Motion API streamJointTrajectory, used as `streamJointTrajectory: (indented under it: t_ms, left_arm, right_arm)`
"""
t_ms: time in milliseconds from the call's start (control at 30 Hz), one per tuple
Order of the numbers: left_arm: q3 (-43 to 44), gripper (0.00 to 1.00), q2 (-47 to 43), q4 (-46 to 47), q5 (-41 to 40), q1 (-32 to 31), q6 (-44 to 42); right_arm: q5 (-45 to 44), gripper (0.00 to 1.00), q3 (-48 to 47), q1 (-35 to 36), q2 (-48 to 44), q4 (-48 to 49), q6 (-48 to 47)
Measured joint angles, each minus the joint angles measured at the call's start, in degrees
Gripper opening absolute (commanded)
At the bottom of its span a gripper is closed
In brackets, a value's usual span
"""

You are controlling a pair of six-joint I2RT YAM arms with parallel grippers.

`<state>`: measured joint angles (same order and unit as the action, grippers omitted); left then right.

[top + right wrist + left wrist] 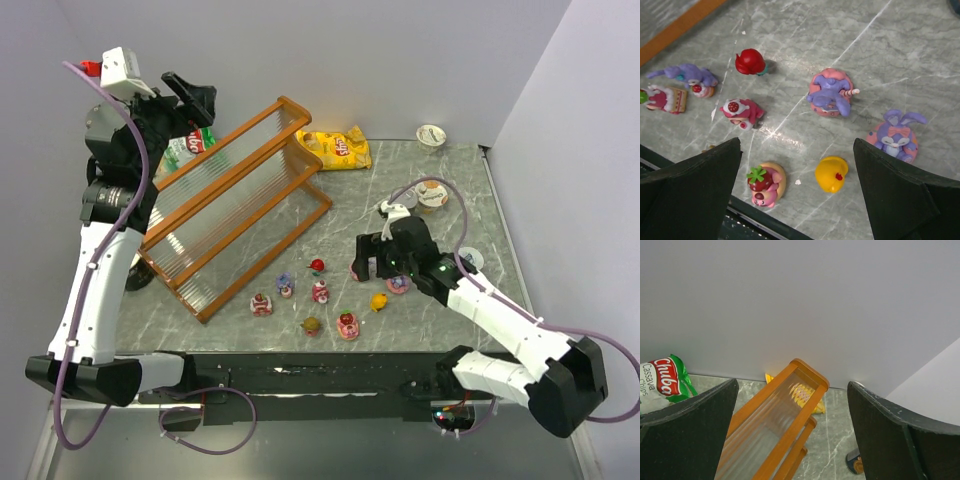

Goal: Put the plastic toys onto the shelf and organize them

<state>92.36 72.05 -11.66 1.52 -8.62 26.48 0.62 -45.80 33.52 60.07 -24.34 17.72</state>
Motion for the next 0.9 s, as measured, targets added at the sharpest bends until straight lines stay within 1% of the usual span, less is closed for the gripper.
streamJointTrajectory:
  t_ms: [300,567,700,900]
  left_arm:
    - [-0.5,0.96,0.2,0.3,-0.3,0.0,-0.1]
    - [-2.2,0.96,0.2,0.7,-0.3,0.0,0.0]
    - [-2.9,0.96,0.2,0.7,-0.3,0.0,0.0]
    - [-5.0,0.96,-0.4,0.7,-0.3,0.0,0.3]
  right_arm:
    - [-0.6,0.97,1.4,0.4,3.7,2.9,1.8]
    - [3.7,0.96,4.9,2.3,2.6,3.2,1.1]
    - [5.1,0.95,5.7,5.1,2.3,2.8,0.9]
    - [4.9,0.86,5.7,12.1,2.6,2.7,1.6]
